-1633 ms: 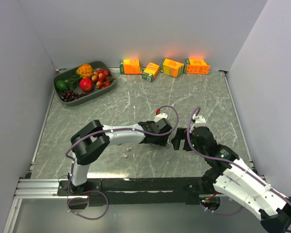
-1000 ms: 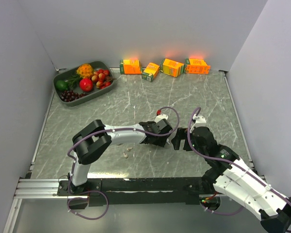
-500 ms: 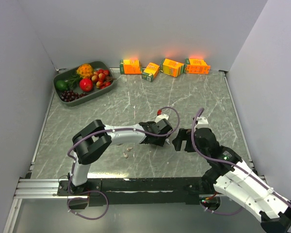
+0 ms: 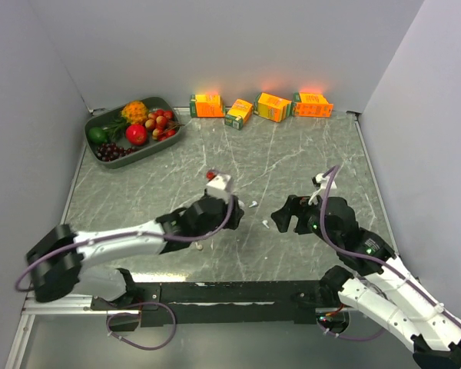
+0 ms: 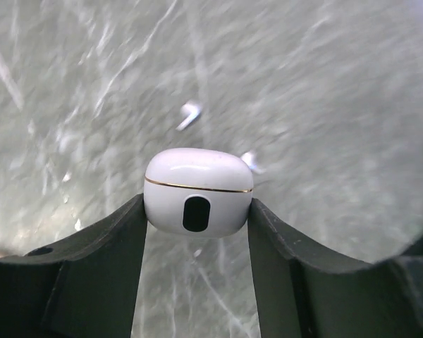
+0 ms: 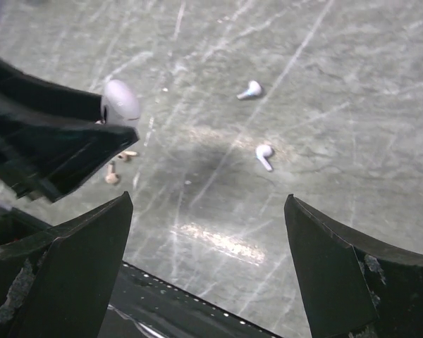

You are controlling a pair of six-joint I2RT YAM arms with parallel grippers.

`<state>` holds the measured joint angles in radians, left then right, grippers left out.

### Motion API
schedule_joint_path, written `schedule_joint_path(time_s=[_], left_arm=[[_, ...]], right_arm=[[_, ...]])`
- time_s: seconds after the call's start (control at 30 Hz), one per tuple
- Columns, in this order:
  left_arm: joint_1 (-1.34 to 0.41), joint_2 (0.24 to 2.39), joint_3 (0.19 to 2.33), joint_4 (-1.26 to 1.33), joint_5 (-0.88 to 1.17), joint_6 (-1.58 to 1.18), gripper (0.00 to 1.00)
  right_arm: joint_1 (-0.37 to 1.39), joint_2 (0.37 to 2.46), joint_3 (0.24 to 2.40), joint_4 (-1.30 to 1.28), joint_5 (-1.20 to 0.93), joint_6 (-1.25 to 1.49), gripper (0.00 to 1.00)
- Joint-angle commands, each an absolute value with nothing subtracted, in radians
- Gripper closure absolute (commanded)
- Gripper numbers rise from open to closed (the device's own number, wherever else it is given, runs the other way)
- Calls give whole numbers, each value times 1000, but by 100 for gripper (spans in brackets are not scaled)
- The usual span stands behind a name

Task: Insert the wireless bluetooth earbuds into the charging case
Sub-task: Pick up the charging case at the center of the board.

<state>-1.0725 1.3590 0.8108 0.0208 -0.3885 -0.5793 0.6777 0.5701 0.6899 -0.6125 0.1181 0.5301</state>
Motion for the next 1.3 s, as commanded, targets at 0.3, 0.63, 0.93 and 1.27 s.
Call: schedule_joint_path(time_s=[0.3, 0.63, 0.93, 1.27], left_arm=[[-1097, 1031, 264, 857, -97, -226, 99], [-1154, 1065, 307, 839, -118, -60, 99], [-1172, 1069, 318, 804, -135, -15, 99], [-1187, 1051, 316, 795, -126, -23, 99]], right_arm=[[676, 713, 873, -561, -157, 459, 4], [721, 906, 910, -532, -272, 466, 1], [770, 985, 927, -466, -291, 486, 2], [798, 1072, 943, -431, -316, 485, 3]])
